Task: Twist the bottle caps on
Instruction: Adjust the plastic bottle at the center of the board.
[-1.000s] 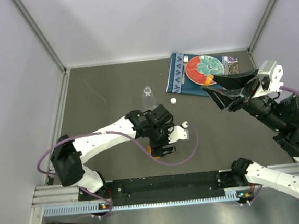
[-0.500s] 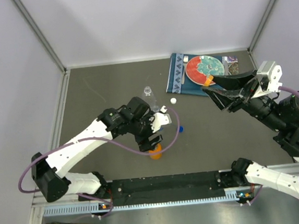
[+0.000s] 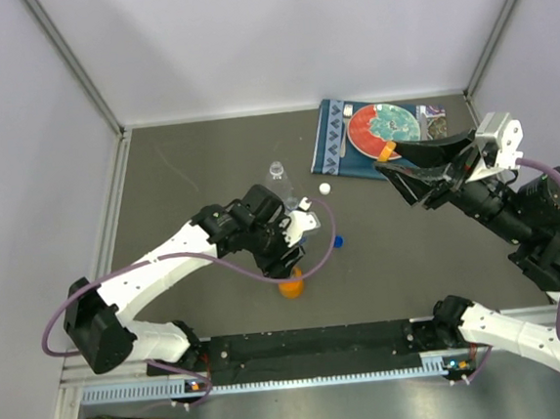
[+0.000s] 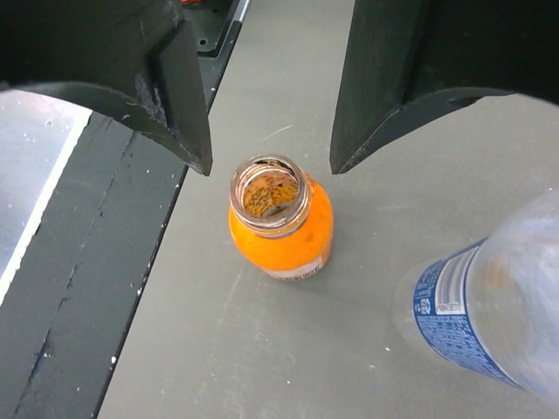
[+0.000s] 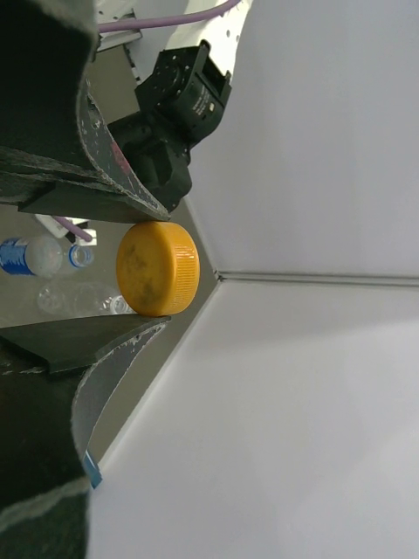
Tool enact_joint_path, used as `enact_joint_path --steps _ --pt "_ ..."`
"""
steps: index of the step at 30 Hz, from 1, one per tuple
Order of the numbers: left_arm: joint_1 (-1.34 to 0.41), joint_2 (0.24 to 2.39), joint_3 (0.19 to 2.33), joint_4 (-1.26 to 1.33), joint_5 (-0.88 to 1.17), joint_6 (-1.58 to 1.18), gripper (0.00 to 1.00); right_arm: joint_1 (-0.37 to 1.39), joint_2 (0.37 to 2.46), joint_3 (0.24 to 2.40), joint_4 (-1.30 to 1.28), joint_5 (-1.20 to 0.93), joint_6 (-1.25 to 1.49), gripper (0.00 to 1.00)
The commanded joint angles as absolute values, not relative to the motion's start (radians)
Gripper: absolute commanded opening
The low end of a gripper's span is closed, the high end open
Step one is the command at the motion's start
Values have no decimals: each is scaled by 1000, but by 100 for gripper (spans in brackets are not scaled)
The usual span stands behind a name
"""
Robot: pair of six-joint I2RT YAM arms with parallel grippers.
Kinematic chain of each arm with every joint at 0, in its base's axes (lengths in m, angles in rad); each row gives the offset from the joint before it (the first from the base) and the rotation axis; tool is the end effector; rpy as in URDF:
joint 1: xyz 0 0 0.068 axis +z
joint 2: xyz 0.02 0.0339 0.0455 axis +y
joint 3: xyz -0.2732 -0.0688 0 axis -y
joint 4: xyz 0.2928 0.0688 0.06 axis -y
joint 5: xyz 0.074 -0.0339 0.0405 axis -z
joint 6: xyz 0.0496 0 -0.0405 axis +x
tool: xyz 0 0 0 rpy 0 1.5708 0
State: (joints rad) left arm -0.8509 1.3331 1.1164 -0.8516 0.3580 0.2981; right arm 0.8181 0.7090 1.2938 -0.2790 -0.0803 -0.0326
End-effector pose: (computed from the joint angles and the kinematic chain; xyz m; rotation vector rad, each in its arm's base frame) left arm 0.1930 -0.2464 0.2691 1.5615 2.1831 -0.6545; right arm 0.0937 0.1059 0.5402 -0.6004 1.1530 0.7260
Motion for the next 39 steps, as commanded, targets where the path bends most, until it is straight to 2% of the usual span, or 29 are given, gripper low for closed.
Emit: enact_joint_path --steps 1,7,14,17,21,25,29,34,39 --pt "-844 1341 1114 -781 336 264 59 834 712 1310 -270 -89 -15 27" --pt "-844 1353 1089 -775 292 252 44 833 712 1312 -273 -91 -12 27" --pt "-844 1365 1071 -773 270 259 41 833 710 1313 -276 -89 -8 27" --pt "-847 1362 1062 -761 268 265 36 833 710 1313 -276 -89 -8 27" --pt "-862 1382 1043 -732 236 253 12 833 712 1315 -279 -87 -6 27" --pt "-862 1381 1032 -733 172 239 1 833 713 1324 -285 -89 -6 27" --pt "-862 1320 1005 -779 54 250 0 833 716 1328 -288 -97 -8 27" --pt "-862 1266 1006 -874 -220 287 0 833 721 1328 -288 -106 -8 27" --pt "-865 1243 1098 -1026 -314 371 0 833 723 1333 -288 -120 -8 27"
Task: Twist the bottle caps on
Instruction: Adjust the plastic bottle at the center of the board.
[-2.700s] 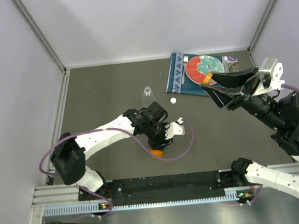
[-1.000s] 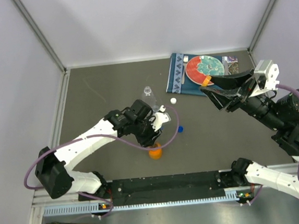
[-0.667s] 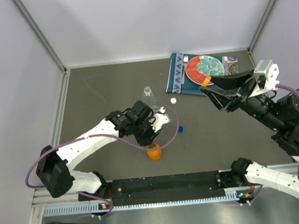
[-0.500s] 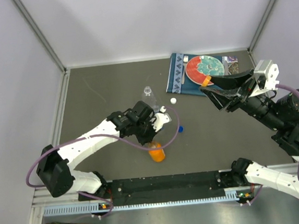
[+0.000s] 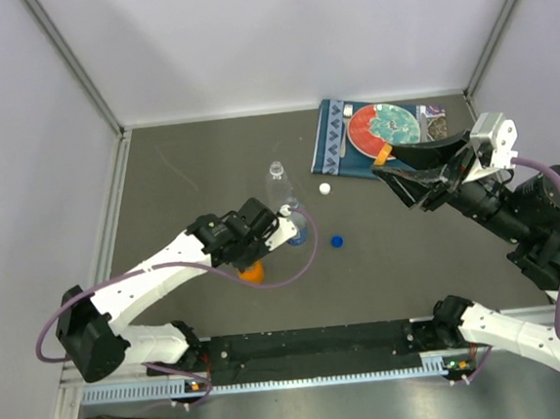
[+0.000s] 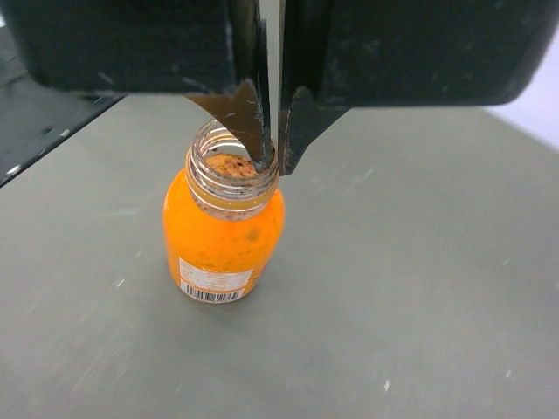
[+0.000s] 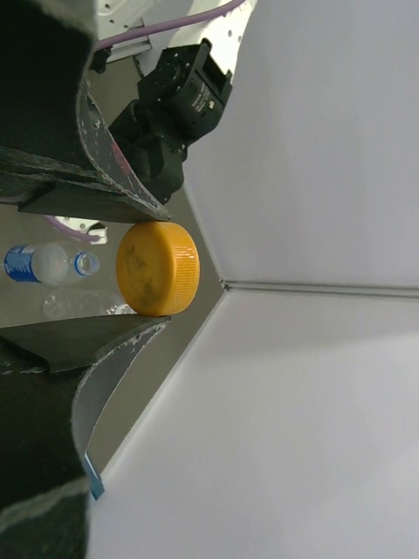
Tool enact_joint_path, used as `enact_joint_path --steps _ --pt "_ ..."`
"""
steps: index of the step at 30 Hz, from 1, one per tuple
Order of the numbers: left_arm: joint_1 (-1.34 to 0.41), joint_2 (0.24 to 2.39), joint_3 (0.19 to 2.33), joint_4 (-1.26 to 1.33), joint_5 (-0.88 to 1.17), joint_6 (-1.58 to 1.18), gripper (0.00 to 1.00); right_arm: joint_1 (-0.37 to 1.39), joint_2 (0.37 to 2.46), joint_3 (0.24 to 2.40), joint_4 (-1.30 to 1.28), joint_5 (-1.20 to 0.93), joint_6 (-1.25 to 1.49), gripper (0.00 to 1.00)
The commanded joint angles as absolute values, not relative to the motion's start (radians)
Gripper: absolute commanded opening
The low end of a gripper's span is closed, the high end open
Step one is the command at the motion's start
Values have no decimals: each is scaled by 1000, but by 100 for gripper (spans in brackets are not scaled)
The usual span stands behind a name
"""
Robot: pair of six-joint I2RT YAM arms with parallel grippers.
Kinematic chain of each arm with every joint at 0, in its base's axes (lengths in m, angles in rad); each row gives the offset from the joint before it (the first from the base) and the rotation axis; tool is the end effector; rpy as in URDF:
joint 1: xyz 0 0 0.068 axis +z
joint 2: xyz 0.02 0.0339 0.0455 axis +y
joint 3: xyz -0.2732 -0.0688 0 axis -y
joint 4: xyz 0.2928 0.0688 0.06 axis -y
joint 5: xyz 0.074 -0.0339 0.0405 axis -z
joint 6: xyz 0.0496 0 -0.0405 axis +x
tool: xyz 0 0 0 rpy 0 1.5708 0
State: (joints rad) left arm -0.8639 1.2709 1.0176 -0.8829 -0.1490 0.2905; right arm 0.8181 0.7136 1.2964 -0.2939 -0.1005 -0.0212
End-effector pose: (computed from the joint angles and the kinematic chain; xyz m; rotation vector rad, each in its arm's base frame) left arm 0.1937 -0.2154 0.2476 1.4273 2.2730 0.0246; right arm 0.0942 0.1079 0.5387 -0.6177 1.1665 0.7460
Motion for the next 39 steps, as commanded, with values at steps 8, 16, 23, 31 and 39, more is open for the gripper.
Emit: enact_joint_path --steps 8,16,23,31,39 --pt "-1017 1367 1131 -1091 -359 350 0 833 703 1325 -288 -120 21 27" --pt "-1198 1535 1187 -1054 -239 322 0 833 710 1344 -301 -124 28 28" --pt "-1241 1680 1356 -1017 -108 284 13 833 716 1353 -311 -129 29 30" --pt "-1241 1698 1382 -950 -9 250 26 833 719 1359 -322 -129 28 33" --pt "-1239 1700 1401 -913 60 230 56 833 727 1371 -330 -133 26 40"
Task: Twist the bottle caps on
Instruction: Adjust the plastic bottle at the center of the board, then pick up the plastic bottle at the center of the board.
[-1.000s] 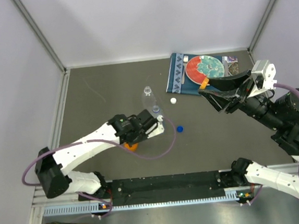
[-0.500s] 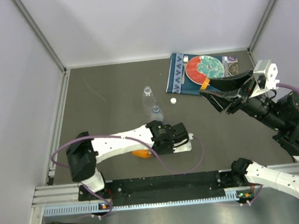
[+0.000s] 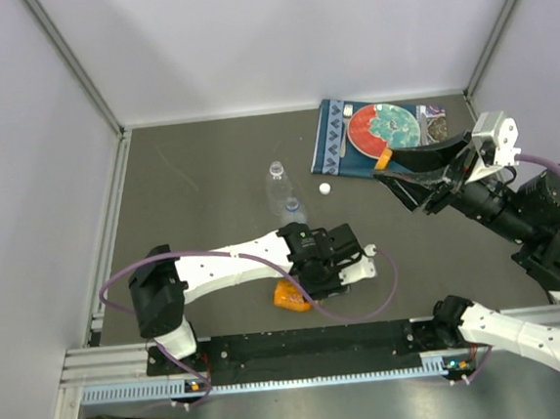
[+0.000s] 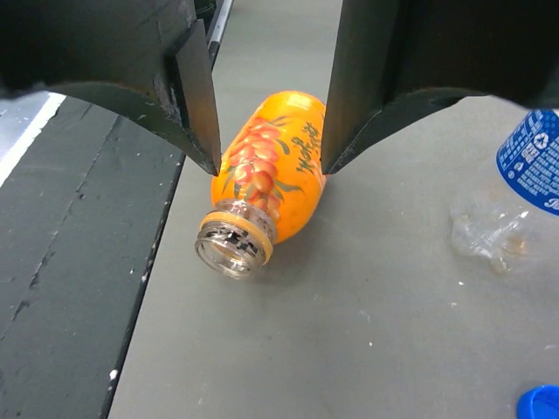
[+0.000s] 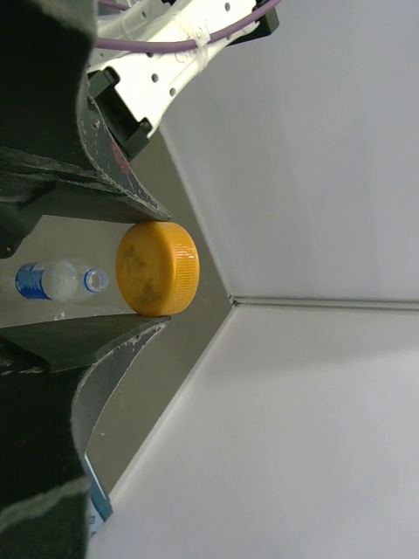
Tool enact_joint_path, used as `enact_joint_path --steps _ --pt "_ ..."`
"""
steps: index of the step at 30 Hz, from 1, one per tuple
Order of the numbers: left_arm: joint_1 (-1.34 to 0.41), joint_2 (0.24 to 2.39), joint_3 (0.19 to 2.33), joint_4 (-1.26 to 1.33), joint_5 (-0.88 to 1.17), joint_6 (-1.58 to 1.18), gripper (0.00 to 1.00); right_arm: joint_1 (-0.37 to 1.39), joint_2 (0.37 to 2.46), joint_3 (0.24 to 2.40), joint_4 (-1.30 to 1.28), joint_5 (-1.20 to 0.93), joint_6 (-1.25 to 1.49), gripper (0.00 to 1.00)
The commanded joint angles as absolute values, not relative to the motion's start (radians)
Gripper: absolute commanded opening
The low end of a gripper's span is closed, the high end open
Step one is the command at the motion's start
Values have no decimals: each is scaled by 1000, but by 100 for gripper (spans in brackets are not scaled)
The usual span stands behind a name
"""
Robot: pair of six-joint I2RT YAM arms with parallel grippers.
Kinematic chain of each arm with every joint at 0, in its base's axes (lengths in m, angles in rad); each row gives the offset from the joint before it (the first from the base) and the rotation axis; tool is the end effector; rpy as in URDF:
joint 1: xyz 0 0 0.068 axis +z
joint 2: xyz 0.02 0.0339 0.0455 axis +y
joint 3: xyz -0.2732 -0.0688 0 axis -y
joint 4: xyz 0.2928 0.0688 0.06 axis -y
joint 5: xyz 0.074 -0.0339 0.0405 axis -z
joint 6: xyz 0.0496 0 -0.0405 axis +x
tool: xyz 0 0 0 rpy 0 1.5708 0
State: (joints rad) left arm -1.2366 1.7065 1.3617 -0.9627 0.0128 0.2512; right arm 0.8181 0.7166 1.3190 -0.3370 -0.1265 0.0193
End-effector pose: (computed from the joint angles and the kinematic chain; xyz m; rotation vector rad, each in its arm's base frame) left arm 0.1257 -0.3639 0.2224 1.9717 2.1389 -0.1986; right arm 0.0912 0.1066 0.5406 -0.6260 1.1963 0.7935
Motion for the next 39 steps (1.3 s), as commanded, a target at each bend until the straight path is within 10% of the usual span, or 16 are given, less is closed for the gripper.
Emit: enact_joint_path --steps 1,8,15,39 --pt "-1236 1695 1402 -911 61 232 56 834 727 1371 -333 -133 26 40" --pt "-1217 1612 1342 -917 83 235 65 833 735 1373 -339 -130 26 40" --pt "-1166 1445 1241 -957 283 252 98 833 739 1373 -342 -126 25 41" --pt "-1307 1578 994 -721 97 225 98 833 805 1433 -373 -89 6 41"
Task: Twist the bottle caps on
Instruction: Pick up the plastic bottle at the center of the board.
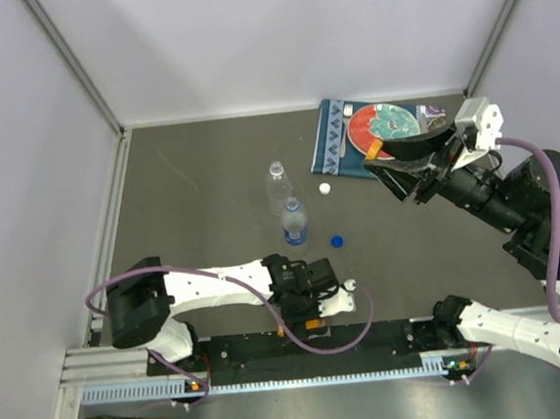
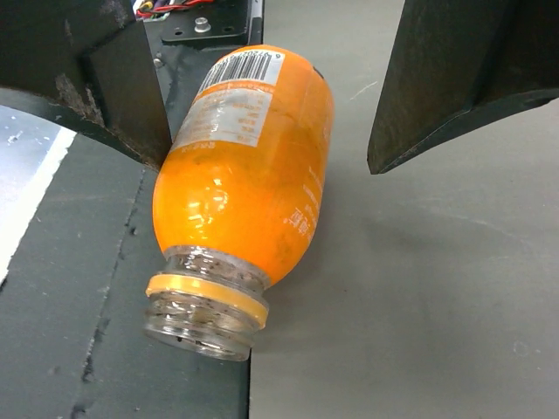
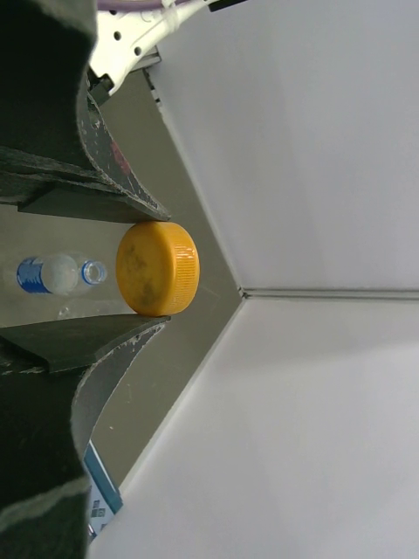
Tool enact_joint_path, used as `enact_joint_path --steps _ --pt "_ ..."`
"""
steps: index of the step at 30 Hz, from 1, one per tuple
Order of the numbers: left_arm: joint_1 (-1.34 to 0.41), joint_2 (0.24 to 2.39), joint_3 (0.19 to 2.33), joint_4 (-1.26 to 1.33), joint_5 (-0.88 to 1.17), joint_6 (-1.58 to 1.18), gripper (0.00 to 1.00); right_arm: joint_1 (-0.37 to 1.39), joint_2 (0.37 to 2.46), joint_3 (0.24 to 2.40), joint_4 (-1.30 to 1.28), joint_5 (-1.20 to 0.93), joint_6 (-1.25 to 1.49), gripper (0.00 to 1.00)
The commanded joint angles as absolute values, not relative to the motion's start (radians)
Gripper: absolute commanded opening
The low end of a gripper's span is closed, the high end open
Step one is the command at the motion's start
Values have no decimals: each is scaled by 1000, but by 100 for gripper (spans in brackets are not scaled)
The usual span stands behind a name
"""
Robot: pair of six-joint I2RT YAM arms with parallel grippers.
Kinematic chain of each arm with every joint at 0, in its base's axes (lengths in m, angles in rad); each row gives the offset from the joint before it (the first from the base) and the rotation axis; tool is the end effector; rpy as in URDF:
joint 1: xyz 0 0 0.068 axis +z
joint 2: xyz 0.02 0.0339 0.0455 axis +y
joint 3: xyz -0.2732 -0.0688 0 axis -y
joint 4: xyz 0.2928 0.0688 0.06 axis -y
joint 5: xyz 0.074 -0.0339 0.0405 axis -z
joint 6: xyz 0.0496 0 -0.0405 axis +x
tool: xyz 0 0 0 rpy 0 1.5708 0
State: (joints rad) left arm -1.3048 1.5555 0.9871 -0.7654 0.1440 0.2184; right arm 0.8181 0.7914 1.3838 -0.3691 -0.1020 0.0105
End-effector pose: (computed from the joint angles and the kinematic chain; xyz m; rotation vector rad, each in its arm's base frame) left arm 0.0782 -0.3143 0.1600 2.0824 2.1468 -0.3687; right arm 0.1041 0.1185 0.5484 -0.6266 1.2407 0.7642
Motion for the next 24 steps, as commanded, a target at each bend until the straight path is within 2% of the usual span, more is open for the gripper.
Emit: enact_joint_path --steps 1,10,15,18,24 --pt "-1305 1582 979 -697 81 233 98 833 807 1437 -373 -89 6 41" --pt "-1264 1594 917 -617 48 278 98 833 807 1436 -383 -77 -21 41" --pt "-1243 1569 896 -575 51 307 84 833 811 1434 -382 -80 -20 41" --pt "-1239 1560 894 -546 48 313 82 833 811 1431 -382 -78 -18 40" --pt "-1239 1614 954 -555 66 321 89 833 816 1431 -382 -81 -14 40"
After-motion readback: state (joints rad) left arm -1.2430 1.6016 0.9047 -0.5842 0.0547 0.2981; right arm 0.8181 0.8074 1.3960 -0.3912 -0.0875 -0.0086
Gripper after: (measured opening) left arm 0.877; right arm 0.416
